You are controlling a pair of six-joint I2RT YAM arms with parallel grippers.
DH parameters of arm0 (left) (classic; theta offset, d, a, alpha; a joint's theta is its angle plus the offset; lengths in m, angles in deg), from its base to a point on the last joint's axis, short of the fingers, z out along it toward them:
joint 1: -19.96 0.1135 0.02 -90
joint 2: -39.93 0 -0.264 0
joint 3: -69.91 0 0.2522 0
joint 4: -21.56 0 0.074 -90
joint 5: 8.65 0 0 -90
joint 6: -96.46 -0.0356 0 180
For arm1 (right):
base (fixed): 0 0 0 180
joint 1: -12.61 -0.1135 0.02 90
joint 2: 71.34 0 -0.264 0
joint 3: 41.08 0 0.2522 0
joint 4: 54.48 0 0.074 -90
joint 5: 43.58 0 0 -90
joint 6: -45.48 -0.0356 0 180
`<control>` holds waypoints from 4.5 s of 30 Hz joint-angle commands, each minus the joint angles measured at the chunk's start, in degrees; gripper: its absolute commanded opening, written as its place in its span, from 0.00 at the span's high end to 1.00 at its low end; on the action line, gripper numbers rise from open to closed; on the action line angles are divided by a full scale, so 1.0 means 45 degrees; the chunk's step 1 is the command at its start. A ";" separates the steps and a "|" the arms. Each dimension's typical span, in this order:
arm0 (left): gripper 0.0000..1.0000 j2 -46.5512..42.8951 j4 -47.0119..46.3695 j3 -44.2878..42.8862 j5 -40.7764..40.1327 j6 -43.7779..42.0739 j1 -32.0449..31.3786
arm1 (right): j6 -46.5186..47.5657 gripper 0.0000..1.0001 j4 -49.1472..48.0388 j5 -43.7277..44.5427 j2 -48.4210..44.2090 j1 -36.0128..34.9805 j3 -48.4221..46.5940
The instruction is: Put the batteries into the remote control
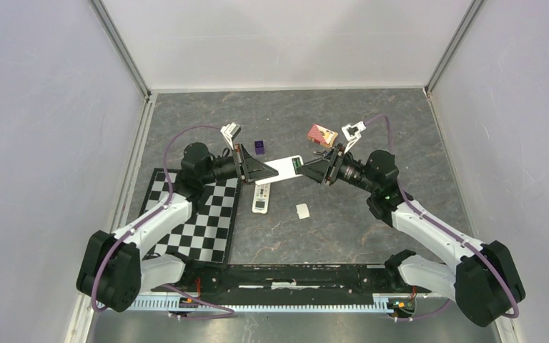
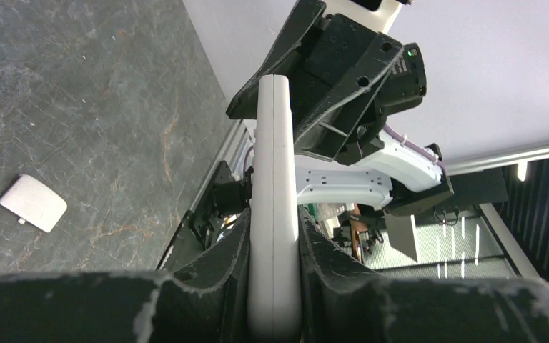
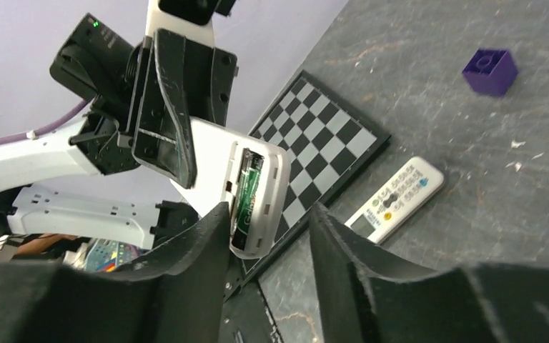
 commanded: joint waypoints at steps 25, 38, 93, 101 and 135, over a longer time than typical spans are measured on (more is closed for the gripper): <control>0.98 -0.0082 0.1482 -0.0977 0.1107 -0.2711 0.0195 | 0.2161 0.08 0.1155 -0.0983 -0.1081 0.0516 -0.0059; 0.98 -0.1152 0.7798 -0.1337 -0.1628 -0.6868 0.1597 | 0.6115 0.31 0.7625 0.3994 -0.0725 0.1195 -0.0292; 0.98 -0.1076 0.9785 -0.2680 -0.1154 -0.6923 0.2621 | 2.3356 0.43 1.1103 -0.0026 0.6736 -0.1817 -0.2955; 0.98 -0.1111 0.9803 -0.2604 -0.1037 -0.6909 0.2621 | 2.3198 0.39 1.1062 0.0995 0.6778 -0.2215 -0.2517; 0.98 -0.1398 0.9668 -0.1993 -0.1017 -0.6763 0.2621 | 2.2578 0.14 1.1338 0.1123 0.7327 -0.2280 -0.3268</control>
